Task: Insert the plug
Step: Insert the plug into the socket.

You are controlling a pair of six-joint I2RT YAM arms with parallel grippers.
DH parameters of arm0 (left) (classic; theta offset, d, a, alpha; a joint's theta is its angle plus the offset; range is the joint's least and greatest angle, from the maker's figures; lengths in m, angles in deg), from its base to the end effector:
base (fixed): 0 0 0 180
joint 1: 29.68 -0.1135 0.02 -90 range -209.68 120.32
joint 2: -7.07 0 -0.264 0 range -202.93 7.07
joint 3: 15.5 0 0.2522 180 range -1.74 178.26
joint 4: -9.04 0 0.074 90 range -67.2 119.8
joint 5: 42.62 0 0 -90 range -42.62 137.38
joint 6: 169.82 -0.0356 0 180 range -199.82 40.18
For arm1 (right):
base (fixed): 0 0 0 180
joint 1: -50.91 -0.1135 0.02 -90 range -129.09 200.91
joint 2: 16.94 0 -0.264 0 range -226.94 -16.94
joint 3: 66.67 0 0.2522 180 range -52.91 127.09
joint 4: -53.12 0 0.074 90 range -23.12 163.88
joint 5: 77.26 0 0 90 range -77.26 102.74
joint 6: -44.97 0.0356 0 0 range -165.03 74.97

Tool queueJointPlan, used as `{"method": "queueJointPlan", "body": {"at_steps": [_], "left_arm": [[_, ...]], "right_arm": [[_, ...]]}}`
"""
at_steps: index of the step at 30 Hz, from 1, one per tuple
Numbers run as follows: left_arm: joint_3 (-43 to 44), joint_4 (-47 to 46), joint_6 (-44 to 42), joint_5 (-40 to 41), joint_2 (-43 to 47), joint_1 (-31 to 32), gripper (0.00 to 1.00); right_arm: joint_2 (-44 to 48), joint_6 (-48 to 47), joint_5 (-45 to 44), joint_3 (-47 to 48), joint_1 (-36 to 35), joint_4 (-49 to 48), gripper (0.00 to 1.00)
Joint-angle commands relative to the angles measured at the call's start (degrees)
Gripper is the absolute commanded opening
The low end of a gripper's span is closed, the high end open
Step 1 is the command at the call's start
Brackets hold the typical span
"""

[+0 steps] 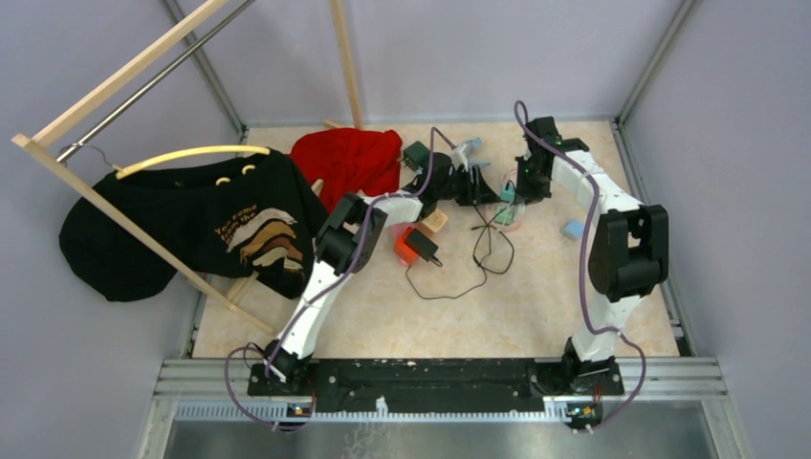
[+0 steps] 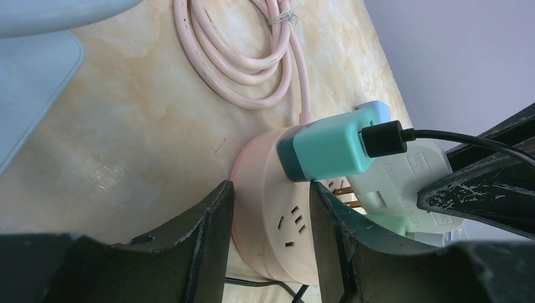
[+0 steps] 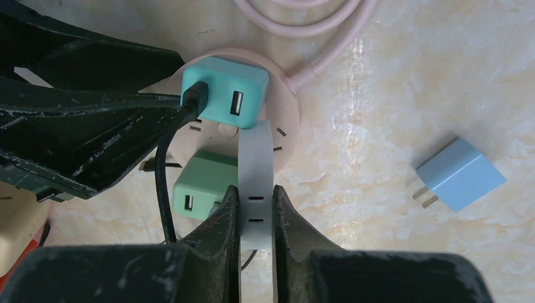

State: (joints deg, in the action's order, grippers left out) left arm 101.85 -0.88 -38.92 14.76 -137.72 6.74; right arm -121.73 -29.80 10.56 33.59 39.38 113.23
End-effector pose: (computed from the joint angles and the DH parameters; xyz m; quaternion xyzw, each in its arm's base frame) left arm 0.4382 -0.3471 0.1182 0.1356 0.7800 -0.5313 0.3015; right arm 0.3782 0.0758 0.2498 0.0357 0.9748 0.0327 0.2178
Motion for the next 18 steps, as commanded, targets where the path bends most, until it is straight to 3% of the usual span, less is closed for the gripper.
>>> {"method": "queueJointPlan", "body": {"at_steps": [1, 18], "left_arm": [[-1.81, -3.64, 2.1, -4.2, -0.75, 1.64, 0.53], [-1.99, -4.0, 2.34, -4.38, -1.28, 1.9, 0.52]], "right_arm": [[2.84, 2.18, -1.17, -0.34, -1.12, -5.21, 0.0], [2.67, 3.82, -2.5, -1.4, -1.05, -8.67, 0.0]]}}
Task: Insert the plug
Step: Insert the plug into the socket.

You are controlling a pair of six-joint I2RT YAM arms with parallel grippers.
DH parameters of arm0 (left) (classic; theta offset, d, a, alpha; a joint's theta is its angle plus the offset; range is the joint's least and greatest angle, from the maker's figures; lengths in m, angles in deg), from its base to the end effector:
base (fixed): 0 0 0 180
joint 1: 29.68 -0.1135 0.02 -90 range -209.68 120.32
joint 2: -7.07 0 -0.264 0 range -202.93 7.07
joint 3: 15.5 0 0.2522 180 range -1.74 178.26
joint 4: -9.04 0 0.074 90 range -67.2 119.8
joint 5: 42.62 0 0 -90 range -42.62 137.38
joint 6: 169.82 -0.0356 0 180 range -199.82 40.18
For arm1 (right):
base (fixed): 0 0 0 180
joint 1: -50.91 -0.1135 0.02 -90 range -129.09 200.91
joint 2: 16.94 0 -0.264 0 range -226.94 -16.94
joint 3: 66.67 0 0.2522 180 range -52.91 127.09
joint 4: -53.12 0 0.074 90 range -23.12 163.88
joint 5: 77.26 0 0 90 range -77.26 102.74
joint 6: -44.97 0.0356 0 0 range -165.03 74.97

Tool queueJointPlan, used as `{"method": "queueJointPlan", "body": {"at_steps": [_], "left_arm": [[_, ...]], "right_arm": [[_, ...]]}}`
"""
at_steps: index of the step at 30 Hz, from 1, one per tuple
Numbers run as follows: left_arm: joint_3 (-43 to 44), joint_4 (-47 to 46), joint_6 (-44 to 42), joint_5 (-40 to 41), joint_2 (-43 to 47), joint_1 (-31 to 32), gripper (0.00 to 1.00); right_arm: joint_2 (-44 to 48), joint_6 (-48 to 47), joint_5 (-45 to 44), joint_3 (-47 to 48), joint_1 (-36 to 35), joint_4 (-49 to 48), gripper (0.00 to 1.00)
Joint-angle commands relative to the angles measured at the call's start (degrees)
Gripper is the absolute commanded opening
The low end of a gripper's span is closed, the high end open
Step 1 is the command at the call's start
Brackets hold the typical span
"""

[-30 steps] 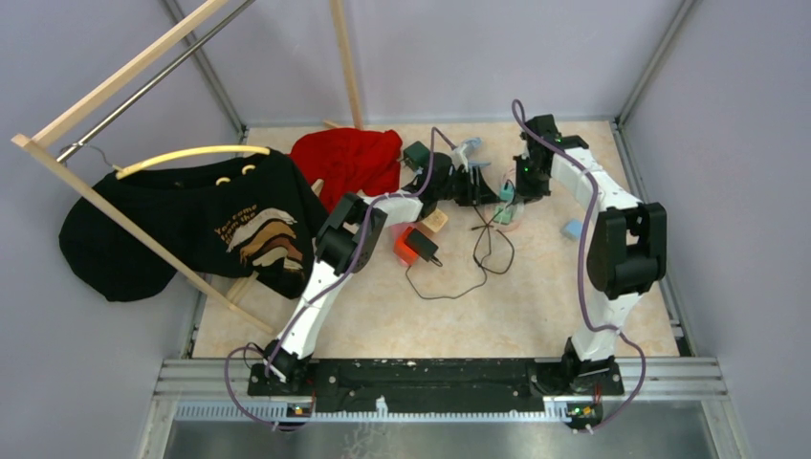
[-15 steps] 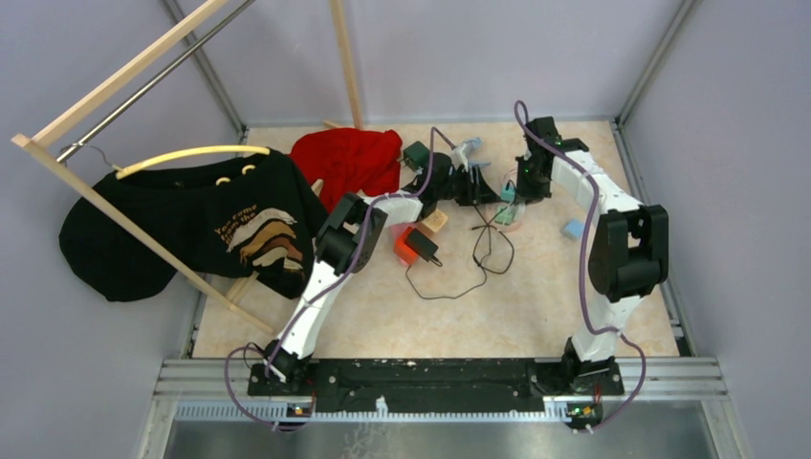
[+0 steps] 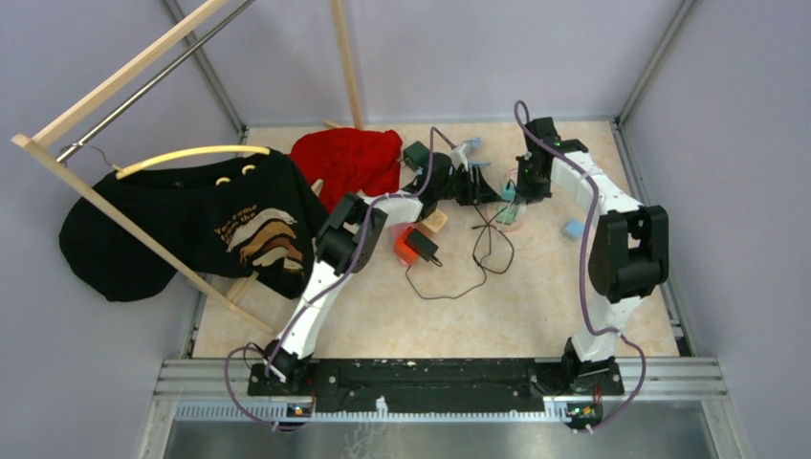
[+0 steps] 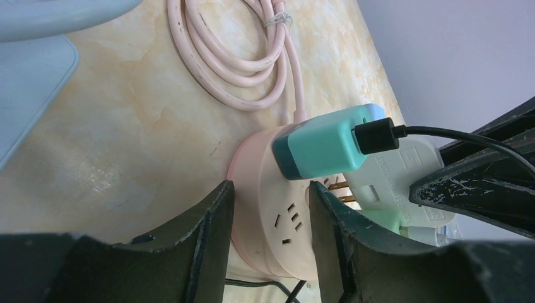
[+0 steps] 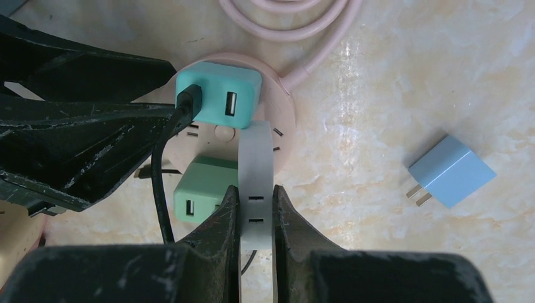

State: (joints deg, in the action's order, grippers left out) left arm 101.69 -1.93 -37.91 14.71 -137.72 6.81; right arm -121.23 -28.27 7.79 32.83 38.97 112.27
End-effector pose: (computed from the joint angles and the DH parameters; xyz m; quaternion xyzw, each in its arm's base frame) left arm 0.4378 -0.3478 0.1191 0.1315 0.7766 -0.5371 0.3017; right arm 0.3769 0.0766 0.2499 0.0507 0.9721 0.0151 0.2287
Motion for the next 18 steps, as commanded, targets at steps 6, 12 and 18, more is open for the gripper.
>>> {"method": "queueJointPlan", "body": {"at_steps": [6, 12, 18], "left_arm": [[-2.03, -2.79, 1.09, -4.34, -1.37, 1.83, 0.52], [-1.62, -2.78, 1.12, -4.25, -1.63, 1.8, 0.53], [-1.48, -2.78, 1.22, -4.34, -1.63, 1.76, 0.53]], "right_arm": [[3.36, 3.64, -0.74, -1.59, -0.7, -8.13, 0.0], [4.44, 3.5, -1.7, -0.72, -0.62, -7.68, 0.0], [3.77, 3.72, -1.09, -0.29, -0.62, -8.03, 0.0]]}}
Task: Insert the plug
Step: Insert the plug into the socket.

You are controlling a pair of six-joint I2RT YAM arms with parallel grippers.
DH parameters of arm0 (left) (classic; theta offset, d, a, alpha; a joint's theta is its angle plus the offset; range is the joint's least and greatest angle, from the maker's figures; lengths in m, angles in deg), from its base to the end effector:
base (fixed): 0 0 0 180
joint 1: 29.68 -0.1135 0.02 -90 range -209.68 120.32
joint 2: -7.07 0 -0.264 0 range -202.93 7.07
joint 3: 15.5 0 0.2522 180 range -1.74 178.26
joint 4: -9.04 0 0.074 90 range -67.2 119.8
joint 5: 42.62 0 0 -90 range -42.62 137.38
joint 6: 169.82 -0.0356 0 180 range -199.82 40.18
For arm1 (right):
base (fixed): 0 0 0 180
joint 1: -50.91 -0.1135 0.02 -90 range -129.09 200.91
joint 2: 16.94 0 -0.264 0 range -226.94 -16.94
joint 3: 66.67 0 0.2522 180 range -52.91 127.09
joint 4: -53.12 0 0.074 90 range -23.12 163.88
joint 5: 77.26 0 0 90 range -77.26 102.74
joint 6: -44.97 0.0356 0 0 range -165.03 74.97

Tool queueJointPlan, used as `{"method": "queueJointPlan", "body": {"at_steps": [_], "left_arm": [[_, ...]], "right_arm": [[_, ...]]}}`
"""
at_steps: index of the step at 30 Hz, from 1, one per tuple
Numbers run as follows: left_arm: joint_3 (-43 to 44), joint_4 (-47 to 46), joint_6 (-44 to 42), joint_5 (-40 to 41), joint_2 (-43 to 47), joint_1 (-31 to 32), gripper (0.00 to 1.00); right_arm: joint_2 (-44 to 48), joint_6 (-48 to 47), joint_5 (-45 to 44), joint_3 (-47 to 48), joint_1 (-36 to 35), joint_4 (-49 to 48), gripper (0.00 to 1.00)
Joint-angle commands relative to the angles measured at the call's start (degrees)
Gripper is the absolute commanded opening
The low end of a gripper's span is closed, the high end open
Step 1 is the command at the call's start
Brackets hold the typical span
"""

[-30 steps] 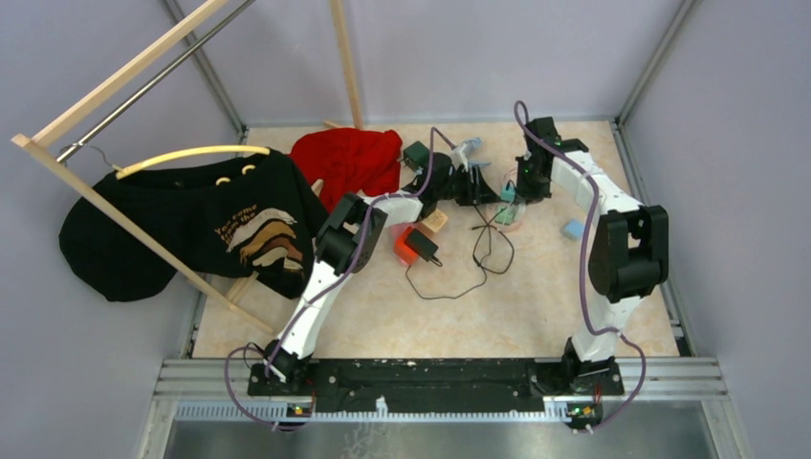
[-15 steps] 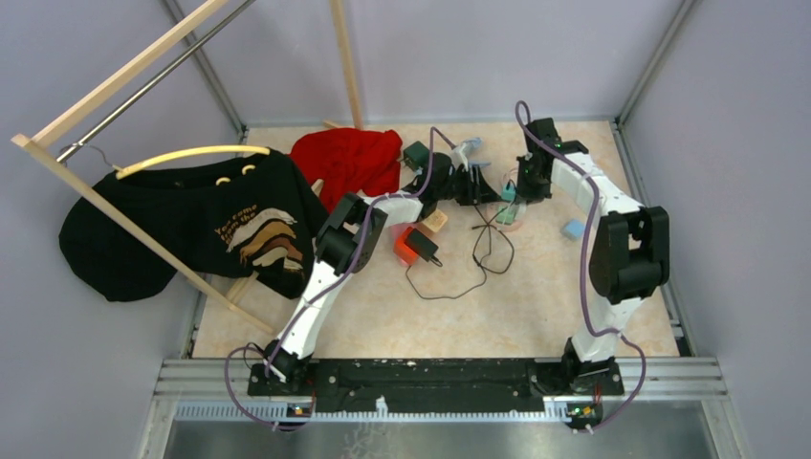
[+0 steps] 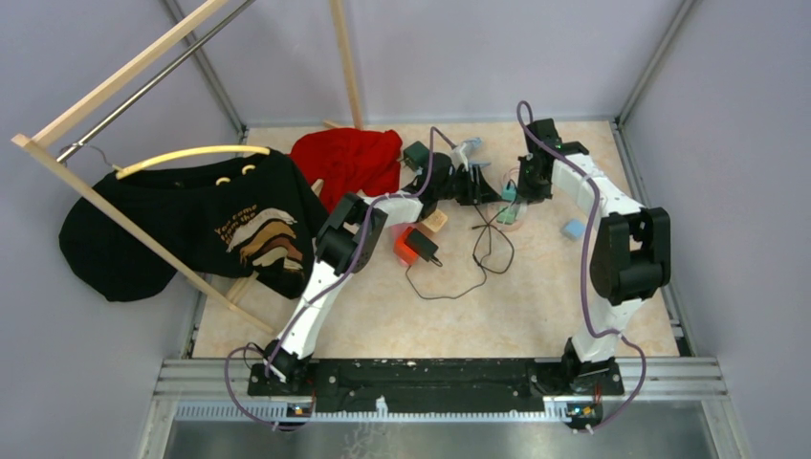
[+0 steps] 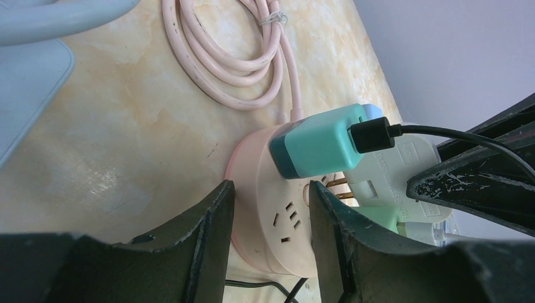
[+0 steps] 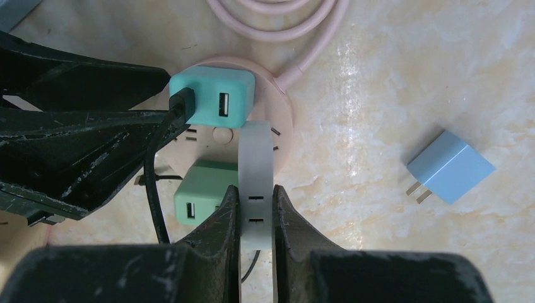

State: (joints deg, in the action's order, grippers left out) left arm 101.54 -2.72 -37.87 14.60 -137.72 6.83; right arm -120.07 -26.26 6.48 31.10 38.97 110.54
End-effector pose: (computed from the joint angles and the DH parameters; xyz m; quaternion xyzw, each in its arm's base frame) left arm 0.4377 -0.3480 0.1197 0.1333 0.7733 -0.5397 0.3048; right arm 0.3737 0.0750 0.2498 0.0706 0.9680 0.0110 0.2406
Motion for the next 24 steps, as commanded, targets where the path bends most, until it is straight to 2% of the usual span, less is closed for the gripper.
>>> {"method": "queueJointPlan", "body": {"at_steps": [1, 12, 24], "left_arm": [[-1.33, -1.93, 1.13, -4.23, -1.63, 1.76, 0.53], [-1.11, -1.82, 1.12, -4.06, -1.98, 1.72, 0.53], [-0.01, -1.11, 1.07, -4.31, -2.59, 1.72, 0.53]], "right_arm": [[2.59, 1.71, -0.38, 1.4, -0.62, -6.43, 0.0], [4.29, 1.45, -2.36, 0.76, -0.36, -7.27, 0.0], [1.17, 0.15, 3.88, 2.43, 0.56, -2.55, 0.0]]}}
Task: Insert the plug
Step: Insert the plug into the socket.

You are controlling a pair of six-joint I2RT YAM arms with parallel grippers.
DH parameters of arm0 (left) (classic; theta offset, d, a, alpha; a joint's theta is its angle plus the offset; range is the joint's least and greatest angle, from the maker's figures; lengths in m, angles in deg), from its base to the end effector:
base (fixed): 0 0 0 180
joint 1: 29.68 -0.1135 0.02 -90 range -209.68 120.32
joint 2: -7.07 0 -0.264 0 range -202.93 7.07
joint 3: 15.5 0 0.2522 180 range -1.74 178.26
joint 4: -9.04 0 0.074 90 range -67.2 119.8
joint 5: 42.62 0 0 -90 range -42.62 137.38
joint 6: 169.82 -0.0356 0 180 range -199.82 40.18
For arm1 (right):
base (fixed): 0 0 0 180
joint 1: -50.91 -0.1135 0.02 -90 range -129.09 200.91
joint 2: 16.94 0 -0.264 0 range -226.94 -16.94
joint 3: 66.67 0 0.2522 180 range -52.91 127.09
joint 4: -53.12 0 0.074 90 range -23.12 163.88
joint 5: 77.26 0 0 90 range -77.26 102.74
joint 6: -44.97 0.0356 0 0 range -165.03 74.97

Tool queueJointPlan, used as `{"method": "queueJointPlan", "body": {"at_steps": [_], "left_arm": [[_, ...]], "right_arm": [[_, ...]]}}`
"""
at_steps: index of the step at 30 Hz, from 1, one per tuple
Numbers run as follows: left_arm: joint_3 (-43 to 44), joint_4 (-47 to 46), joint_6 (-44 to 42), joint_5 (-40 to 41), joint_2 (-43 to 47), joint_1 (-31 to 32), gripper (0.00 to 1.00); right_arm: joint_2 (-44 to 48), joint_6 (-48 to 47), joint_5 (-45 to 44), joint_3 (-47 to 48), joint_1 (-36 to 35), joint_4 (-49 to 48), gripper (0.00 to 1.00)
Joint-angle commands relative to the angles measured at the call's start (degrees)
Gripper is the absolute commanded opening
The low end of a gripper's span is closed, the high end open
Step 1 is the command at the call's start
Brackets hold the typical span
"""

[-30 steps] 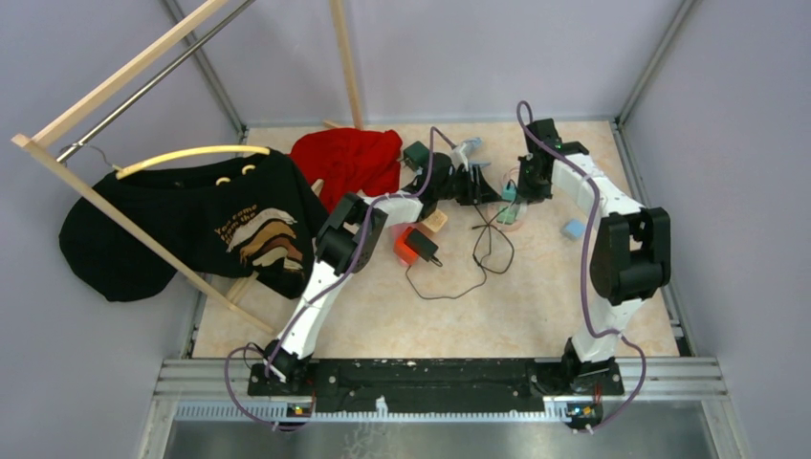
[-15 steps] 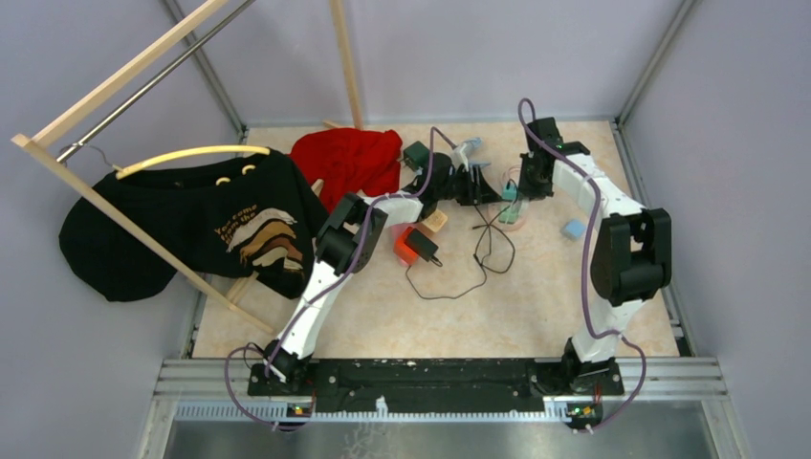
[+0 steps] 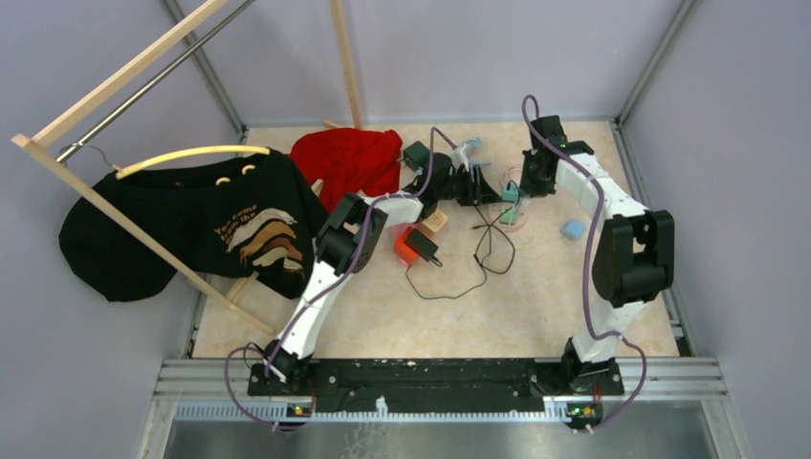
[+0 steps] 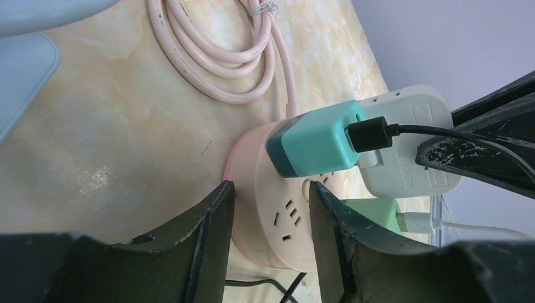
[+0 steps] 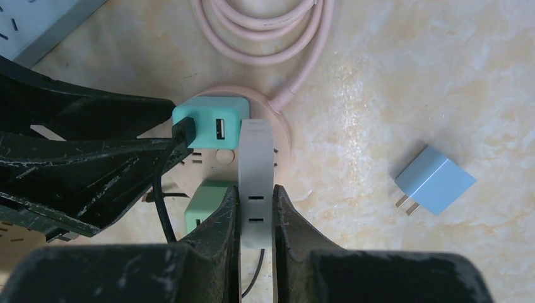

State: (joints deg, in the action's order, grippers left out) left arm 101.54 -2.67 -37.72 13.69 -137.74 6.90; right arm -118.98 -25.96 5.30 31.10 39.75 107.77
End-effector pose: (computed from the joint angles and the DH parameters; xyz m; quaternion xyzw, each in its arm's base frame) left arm 0.4367 -0.3487 0.1195 0.1373 0.7722 -0.5439 0.2984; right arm 0.3766 0.0696 0.2593 0.0837 0.9579 0.0094 0.2744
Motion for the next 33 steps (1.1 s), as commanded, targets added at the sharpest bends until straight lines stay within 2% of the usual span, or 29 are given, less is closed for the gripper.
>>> {"method": "queueJointPlan", "body": {"at_steps": [1, 10, 23, 33], "left_arm": [[-0.06, -1.16, 0.93, -3.35, -2.58, 1.68, 0.53], [-0.01, -1.24, 1.23, -3.48, -2.58, 1.66, 0.53], [-0.23, -1.42, 1.36, -3.79, -2.49, 1.74, 0.53], [-0.45, -1.9, 1.75, -3.77, -2.67, 1.74, 0.52]], "right_arm": [[-0.29, -0.28, 5.3, 2.72, -0.26, 0.64, 0.0], [-1.84, -0.04, 7.16, 4.44, -0.27, 2.43, 0.0], [-0.95, 2.44, 11.69, 0.72, 1.03, -2.68, 0.0], [-0.78, 2.04, 13.5, 0.24, 1.4, -2.47, 0.0]]}}
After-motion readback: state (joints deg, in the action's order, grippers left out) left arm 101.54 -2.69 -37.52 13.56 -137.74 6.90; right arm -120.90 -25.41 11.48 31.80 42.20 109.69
